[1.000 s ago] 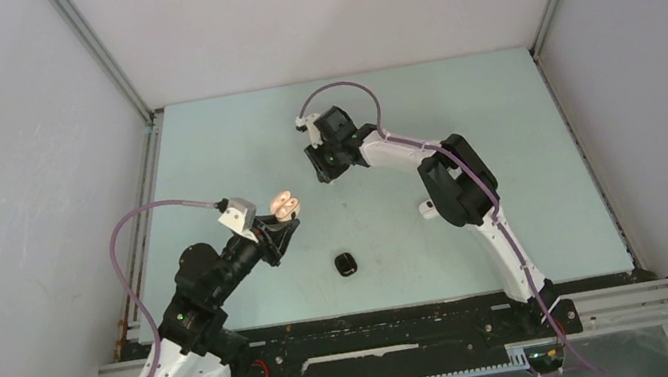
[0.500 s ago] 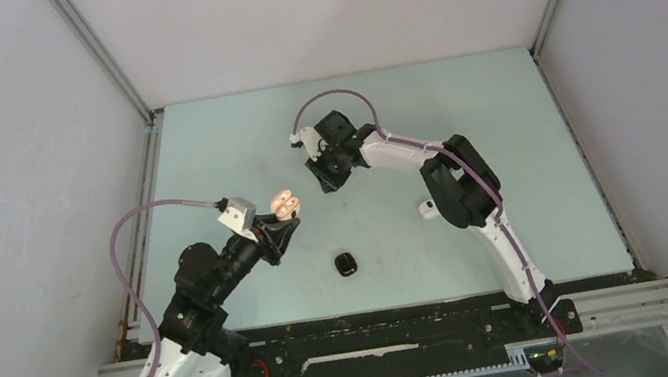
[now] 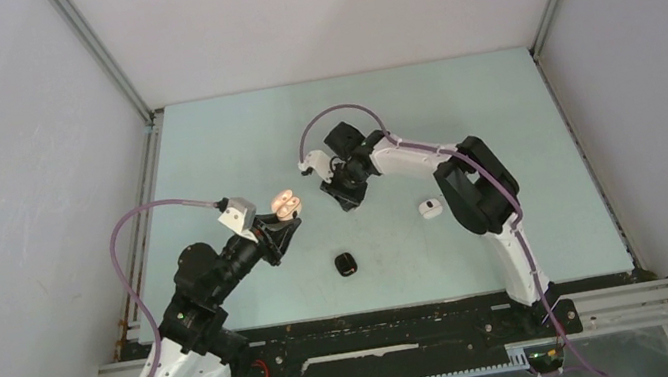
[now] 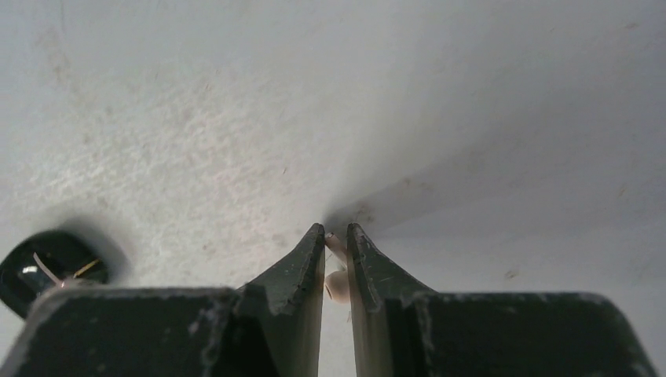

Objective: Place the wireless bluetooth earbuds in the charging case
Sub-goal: Pick up the earbud from the center of the board.

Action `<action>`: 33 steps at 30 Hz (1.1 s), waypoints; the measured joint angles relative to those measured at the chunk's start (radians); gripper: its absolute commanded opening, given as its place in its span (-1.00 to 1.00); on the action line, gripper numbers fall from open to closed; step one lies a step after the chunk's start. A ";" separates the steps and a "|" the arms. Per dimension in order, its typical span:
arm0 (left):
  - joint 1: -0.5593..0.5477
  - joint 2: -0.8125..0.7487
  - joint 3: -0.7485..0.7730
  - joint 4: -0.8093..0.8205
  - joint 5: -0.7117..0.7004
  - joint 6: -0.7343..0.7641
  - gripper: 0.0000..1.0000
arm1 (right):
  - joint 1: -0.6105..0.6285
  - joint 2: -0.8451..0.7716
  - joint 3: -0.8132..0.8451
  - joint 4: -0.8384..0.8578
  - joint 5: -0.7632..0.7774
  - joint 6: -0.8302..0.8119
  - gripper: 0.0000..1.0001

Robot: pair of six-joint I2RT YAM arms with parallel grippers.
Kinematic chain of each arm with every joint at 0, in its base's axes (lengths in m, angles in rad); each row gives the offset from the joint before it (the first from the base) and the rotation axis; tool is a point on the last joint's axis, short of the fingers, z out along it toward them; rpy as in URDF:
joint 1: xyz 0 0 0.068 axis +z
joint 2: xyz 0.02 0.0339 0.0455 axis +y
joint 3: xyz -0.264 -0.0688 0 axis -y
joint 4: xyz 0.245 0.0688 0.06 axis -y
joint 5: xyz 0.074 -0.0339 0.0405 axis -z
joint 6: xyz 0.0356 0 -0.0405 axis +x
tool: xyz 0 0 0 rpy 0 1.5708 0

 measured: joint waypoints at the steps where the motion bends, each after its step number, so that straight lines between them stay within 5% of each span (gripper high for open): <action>1: 0.000 0.000 0.000 0.001 0.001 0.000 -1.00 | 0.000 -0.009 -0.014 -0.003 -0.006 -0.005 -0.57; 17: 0.000 0.003 0.000 0.002 0.006 0.000 -1.00 | -0.142 -0.167 -0.146 -0.040 -0.215 0.031 -0.17; 33: 0.004 0.000 0.000 0.002 0.006 0.000 -0.99 | -0.205 -0.193 -0.232 -0.033 -0.156 0.126 -0.55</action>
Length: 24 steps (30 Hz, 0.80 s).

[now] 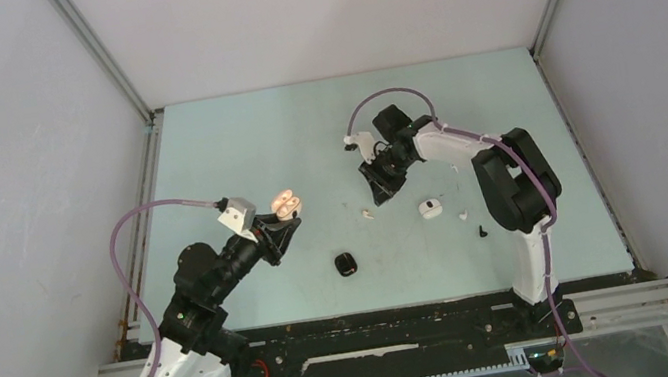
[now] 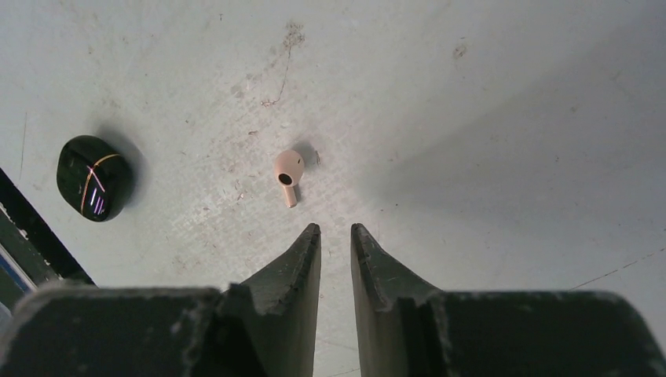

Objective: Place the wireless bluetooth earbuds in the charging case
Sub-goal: Pick up the earbud from the center of the board.

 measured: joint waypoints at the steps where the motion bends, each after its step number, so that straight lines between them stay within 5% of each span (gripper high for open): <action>1: 0.000 0.000 0.000 0.000 0.000 0.000 -0.99 | 0.003 0.000 0.000 0.001 0.004 0.004 -0.55; 10: 0.002 0.000 0.000 0.000 0.000 0.000 -0.99 | 0.059 0.006 0.000 0.010 0.101 0.019 -0.37; 24: 0.005 -0.003 0.000 0.000 0.000 0.000 -0.99 | 0.182 0.061 0.049 0.001 0.224 0.017 -0.34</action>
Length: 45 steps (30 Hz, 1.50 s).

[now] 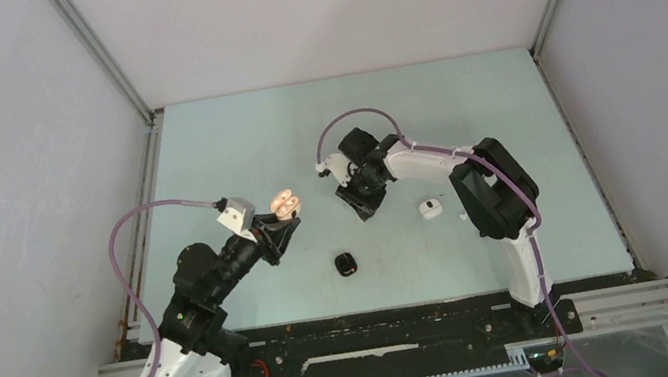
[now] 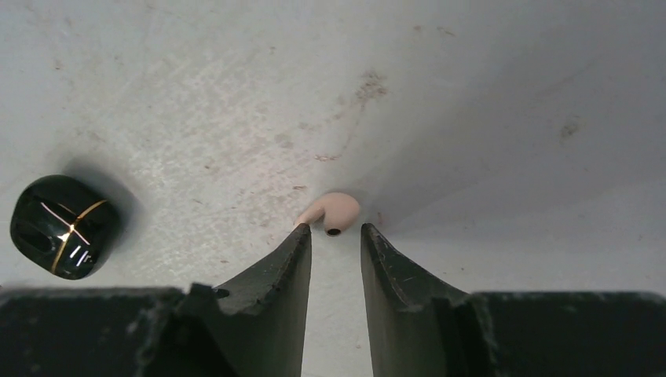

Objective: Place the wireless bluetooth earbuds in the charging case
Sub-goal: Pick up the earbud from the center of the board.

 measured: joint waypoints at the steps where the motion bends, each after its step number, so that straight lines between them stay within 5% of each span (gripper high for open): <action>1: 0.000 0.000 0.000 0.000 0.000 0.000 -0.99 | 0.008 0.000 0.000 0.000 0.000 0.000 -0.33; 45: 0.012 0.013 0.000 0.008 0.021 0.000 -0.98 | 0.044 0.048 0.070 0.030 0.053 0.002 -0.20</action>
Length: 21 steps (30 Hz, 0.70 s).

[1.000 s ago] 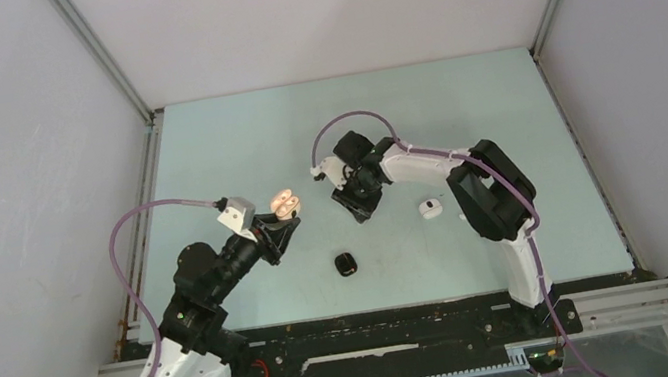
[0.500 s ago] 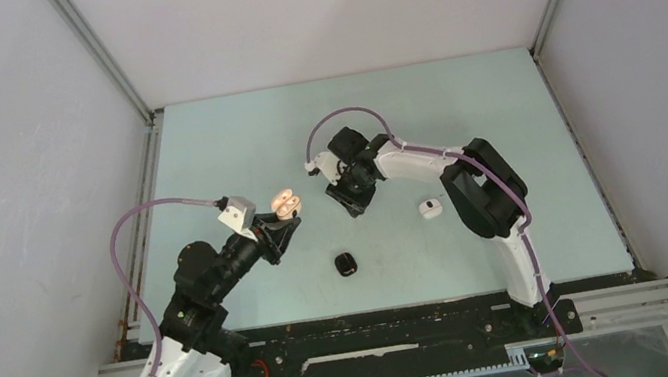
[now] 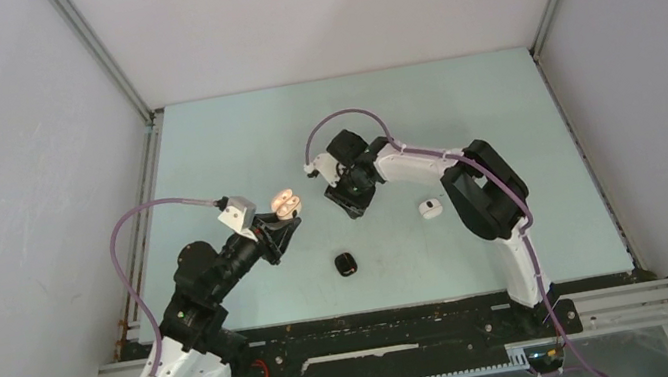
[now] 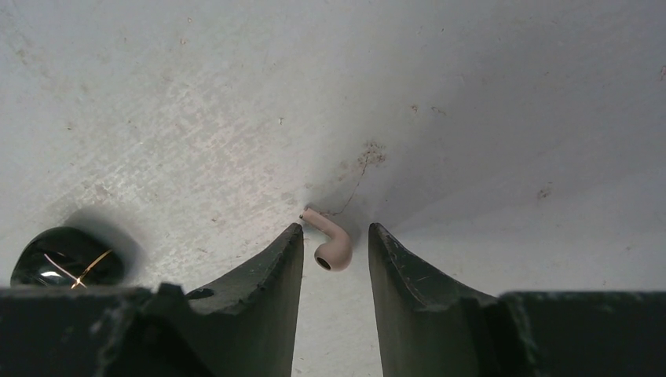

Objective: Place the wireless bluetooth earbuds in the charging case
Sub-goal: Pick up the earbud from the center of the board.

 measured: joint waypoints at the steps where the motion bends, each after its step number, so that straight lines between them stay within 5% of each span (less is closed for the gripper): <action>1: 0.000 0.000 0.000 0.000 0.000 0.000 -0.98 | 0.002 -0.001 -0.003 0.002 0.003 0.000 -0.20; 21: 0.004 0.000 0.000 0.000 0.001 0.000 -0.98 | 0.007 -0.029 -0.048 0.031 0.058 -0.005 -0.27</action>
